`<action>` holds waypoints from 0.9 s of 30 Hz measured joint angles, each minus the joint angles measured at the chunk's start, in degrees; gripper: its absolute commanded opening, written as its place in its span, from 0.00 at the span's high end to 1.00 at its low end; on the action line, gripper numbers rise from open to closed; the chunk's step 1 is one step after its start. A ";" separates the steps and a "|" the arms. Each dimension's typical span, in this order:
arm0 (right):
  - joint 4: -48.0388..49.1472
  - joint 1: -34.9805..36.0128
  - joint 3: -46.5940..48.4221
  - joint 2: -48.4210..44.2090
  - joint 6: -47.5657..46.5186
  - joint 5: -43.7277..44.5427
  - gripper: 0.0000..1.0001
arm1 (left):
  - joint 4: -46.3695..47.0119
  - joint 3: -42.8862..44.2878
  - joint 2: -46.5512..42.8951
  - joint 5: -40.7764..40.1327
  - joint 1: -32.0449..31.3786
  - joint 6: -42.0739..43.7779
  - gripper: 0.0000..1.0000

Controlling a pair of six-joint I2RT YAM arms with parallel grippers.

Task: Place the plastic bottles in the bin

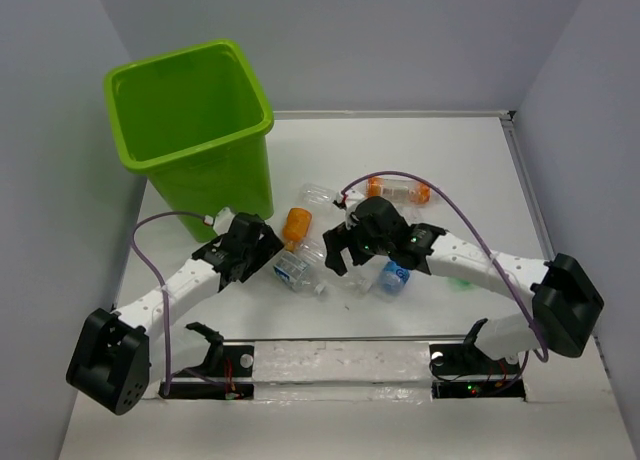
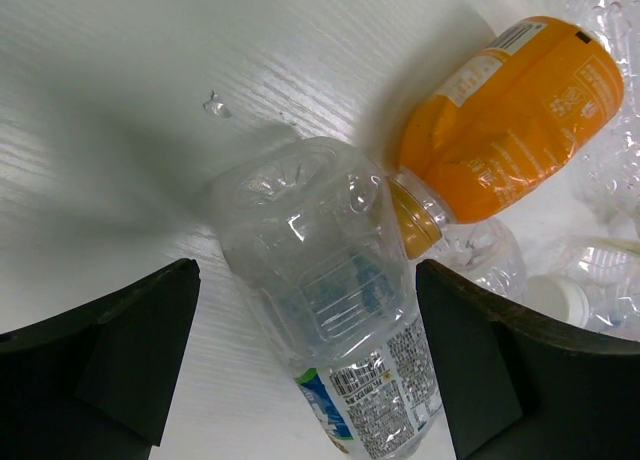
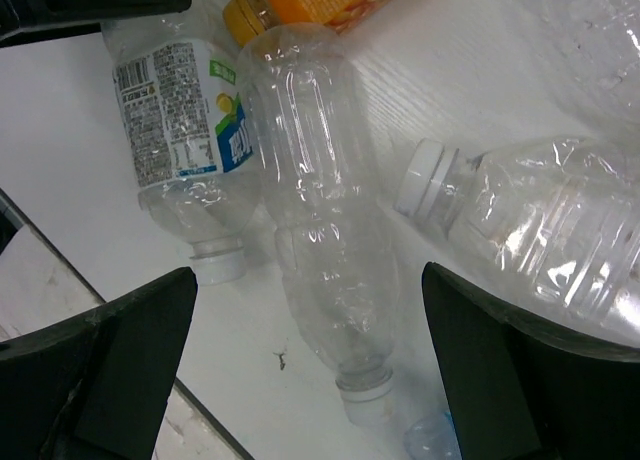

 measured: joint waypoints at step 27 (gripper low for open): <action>-6.10 4.90 21.79 27.91 -10.25 8.02 0.07 | -5.99 -1.53 -10.03 -4.11 -1.05 5.81 0.45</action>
